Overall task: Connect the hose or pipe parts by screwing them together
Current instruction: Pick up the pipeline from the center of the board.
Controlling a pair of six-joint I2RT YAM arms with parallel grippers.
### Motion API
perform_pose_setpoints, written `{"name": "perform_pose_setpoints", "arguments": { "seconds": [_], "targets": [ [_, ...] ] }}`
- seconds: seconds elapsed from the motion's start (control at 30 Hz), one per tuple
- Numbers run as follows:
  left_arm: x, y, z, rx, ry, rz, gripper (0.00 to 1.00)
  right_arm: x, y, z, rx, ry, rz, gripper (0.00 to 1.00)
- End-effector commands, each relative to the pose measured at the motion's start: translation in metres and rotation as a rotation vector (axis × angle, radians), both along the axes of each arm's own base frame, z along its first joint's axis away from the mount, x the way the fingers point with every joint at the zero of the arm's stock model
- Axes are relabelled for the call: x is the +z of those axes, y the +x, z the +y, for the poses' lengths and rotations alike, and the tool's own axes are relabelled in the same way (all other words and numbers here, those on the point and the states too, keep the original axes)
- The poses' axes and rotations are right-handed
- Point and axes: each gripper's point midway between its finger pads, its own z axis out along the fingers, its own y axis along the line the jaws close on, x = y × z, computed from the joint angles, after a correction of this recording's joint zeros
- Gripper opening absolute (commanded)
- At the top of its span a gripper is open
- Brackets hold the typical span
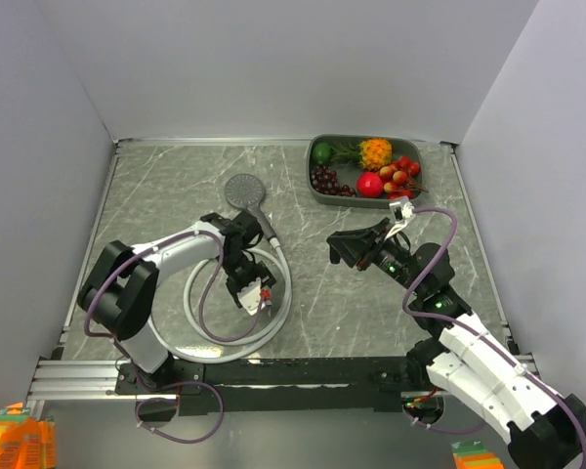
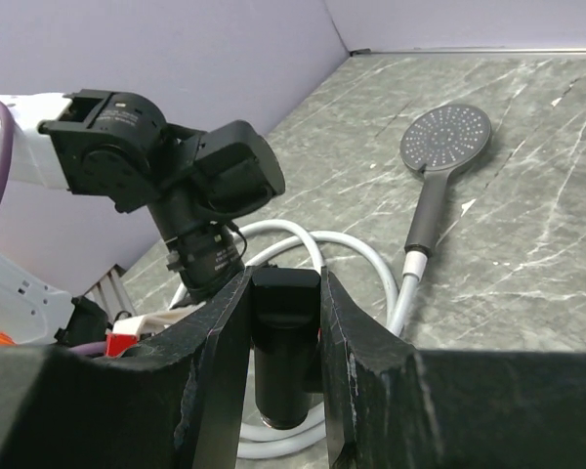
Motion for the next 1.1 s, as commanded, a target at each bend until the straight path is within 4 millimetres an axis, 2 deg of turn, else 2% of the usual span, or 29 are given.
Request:
{"name": "perform_pose_setpoints", "arguments": {
  "seconds": [0.0,0.17,0.67,1.07],
  "targets": [
    [0.002,-0.006,-0.011,-0.096,-0.045,0.003,0.60,0.028,-0.005,-0.006,0.008,0.051,-0.090,0.00],
    [-0.010,-0.008,-0.009,-0.153,-0.005,0.003,0.56,0.024,-0.003,-0.009,0.007,0.070,-0.079,0.00],
    [-0.026,-0.007,-0.008,-0.315,0.002,-0.074,0.50,0.020,-0.004,-0.012,0.033,0.093,-0.066,0.00],
    [-0.032,0.001,-0.021,-0.404,-0.016,-0.109,0.51,0.014,-0.004,-0.015,0.038,0.092,-0.059,0.00]
  ]
}}
